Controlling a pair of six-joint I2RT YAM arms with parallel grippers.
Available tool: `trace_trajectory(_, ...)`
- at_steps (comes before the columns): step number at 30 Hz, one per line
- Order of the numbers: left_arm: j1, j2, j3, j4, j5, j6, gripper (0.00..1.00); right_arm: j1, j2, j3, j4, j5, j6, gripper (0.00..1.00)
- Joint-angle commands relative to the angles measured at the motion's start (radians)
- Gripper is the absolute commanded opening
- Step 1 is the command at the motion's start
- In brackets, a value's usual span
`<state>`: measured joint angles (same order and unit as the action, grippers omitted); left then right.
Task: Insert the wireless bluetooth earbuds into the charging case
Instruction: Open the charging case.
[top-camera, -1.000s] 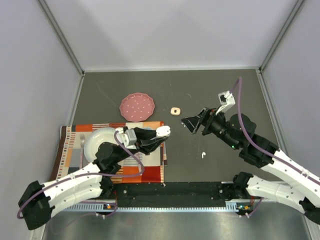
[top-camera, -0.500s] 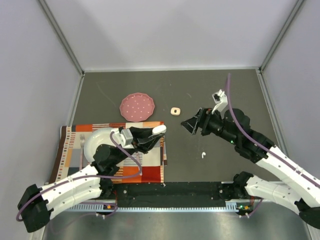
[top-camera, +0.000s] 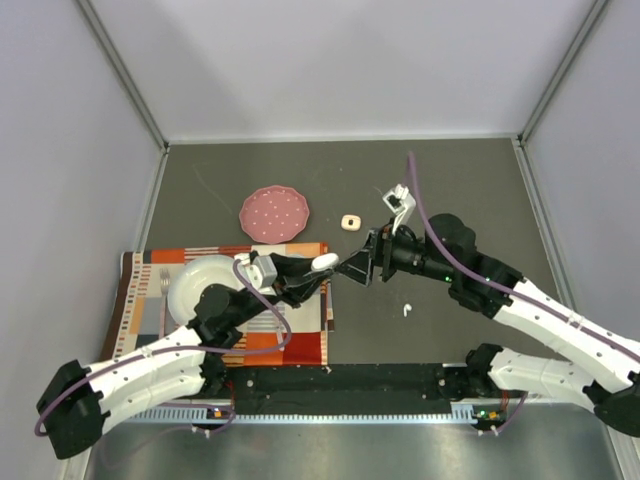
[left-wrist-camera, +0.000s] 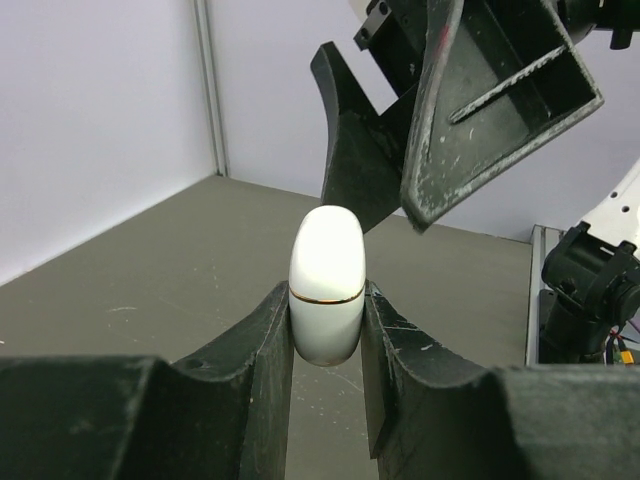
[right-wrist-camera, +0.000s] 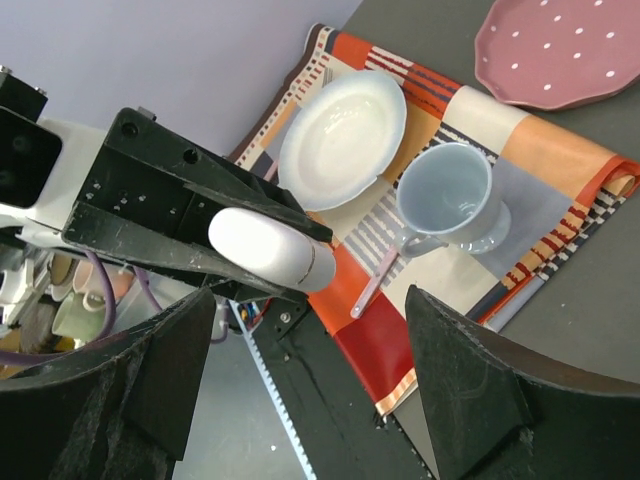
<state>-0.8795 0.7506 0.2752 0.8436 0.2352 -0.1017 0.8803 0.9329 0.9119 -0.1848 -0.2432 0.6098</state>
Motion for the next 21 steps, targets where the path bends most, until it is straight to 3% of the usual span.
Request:
trace_trajectory(1,-0.003,0.004,0.045,0.046,0.029,0.003,0.00,0.020,0.027,0.059,0.053,-0.030,-0.028,0.77)
trace_trajectory(21,-0.003,-0.011,0.055,0.078,0.233,-0.006,0.00,0.020,0.038,0.085,0.050,0.136,-0.025,0.80)
